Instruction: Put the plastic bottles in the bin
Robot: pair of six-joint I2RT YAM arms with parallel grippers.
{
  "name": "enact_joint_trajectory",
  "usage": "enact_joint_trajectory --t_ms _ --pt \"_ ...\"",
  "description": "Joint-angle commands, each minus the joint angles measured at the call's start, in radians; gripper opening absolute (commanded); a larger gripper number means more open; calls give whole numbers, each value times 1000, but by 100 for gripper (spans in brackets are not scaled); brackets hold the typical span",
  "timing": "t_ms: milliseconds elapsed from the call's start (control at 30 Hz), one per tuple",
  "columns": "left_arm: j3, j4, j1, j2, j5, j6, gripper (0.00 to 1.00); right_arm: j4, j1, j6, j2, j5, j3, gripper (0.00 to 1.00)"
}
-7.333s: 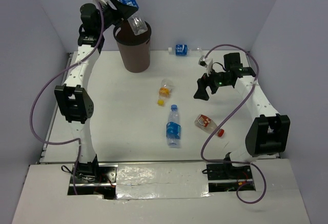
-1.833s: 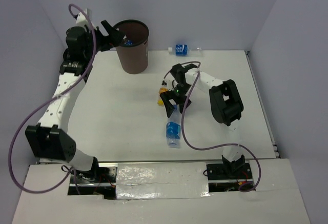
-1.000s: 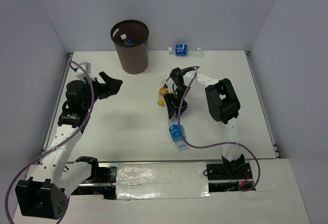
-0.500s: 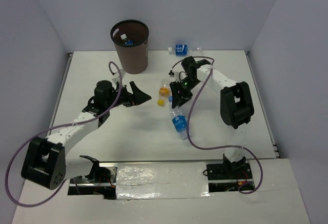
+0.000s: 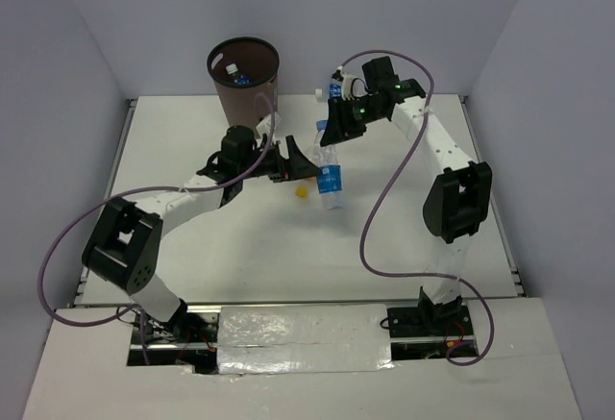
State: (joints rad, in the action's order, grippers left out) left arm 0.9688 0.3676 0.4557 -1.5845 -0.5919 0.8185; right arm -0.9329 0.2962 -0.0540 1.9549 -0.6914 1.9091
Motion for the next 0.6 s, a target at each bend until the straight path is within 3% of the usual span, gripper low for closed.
enact_joint_trajectory --t_ms 0,300,400,567 --pt "74 16 35 -35 13 -4 99 80 8 89 -44 32 34 3" --pt "246 -162 84 -134 159 -90 99 172 8 192 -65 -16 21 6" --pt "255 -174 89 -140 168 -96 94 200 8 213 -74 -26 11 9" --pt "274 -217 89 -117 198 -131 75 223 6 215 -79 -46 -7 33"
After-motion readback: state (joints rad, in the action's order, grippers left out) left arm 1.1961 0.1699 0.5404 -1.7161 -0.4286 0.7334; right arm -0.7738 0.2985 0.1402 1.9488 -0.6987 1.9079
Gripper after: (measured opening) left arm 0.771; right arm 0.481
